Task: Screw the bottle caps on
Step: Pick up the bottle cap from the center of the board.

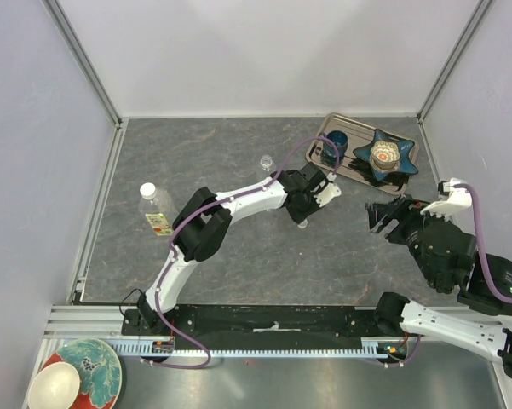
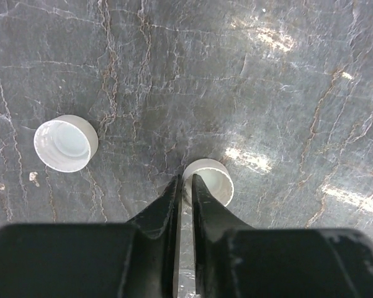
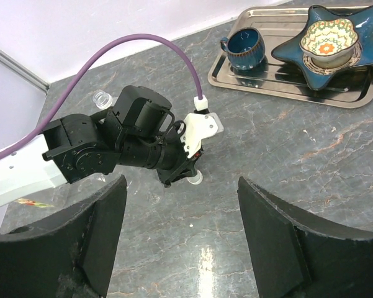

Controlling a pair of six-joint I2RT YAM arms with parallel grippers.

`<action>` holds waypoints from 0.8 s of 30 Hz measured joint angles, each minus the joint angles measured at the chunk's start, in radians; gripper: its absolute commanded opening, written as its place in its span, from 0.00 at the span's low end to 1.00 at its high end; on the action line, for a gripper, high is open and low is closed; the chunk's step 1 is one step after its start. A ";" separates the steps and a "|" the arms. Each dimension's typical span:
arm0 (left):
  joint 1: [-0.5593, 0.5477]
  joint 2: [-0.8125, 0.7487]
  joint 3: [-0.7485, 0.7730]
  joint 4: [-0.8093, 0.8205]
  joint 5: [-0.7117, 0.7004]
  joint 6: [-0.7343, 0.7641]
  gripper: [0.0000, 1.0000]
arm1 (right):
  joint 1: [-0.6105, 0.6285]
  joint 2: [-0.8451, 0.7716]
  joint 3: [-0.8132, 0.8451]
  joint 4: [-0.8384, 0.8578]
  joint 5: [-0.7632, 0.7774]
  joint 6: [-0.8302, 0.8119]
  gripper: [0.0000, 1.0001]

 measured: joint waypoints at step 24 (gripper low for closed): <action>-0.026 -0.462 -0.019 0.010 0.011 0.005 0.02 | 0.000 -0.035 0.065 0.066 0.026 0.021 0.88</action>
